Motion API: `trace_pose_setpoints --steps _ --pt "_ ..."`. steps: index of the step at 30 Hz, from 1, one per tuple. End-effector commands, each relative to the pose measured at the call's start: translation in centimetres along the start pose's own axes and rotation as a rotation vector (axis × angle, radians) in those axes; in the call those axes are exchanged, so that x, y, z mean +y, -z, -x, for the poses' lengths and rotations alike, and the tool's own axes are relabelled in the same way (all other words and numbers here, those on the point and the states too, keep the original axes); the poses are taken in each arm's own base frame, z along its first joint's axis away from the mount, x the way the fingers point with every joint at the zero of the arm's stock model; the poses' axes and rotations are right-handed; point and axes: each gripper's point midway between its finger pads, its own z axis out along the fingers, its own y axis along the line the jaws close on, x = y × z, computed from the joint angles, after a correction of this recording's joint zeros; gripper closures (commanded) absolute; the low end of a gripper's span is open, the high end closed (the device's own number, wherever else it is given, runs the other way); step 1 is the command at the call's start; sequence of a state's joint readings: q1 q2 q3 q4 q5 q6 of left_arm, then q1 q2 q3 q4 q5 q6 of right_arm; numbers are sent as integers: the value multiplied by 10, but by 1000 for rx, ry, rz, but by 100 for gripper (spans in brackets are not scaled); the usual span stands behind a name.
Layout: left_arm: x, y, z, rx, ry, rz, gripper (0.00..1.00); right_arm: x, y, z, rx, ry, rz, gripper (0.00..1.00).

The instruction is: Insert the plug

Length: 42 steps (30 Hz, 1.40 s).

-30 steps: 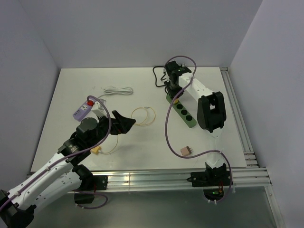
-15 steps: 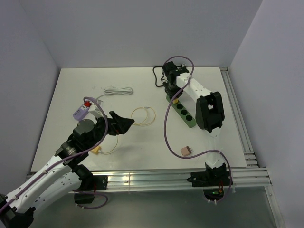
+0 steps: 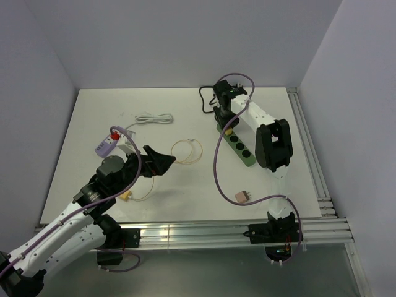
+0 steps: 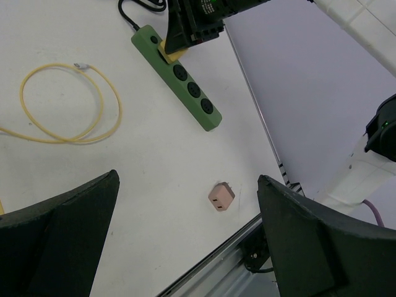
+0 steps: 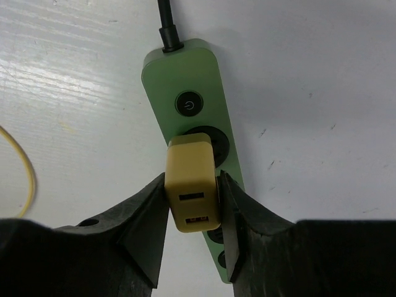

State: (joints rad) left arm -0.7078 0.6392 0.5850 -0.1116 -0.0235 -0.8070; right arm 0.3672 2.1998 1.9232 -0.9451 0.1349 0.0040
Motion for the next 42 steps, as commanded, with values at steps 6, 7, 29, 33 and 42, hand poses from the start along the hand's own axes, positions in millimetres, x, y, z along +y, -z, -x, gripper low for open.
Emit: trace_pose_setpoints --steps 6,7,29,33,42 --pt "-7 -2 6 -24 9 -37 1 -10 -13 -21 79 -60 -10 44" --pt "-6 -2 5 -22 9 -35 1 -11 -12 -20 73 -63 -12 44" --pt "-7 0 5 -26 -2 -39 0 -4 21 14 -54 -70 51 44" --pt "-7 -1 5 -25 -2 -38 1 -8 25 21 -76 -77 33 44" --pt "-7 1 6 -27 -3 -40 0 -6 27 23 -62 -71 46 47"
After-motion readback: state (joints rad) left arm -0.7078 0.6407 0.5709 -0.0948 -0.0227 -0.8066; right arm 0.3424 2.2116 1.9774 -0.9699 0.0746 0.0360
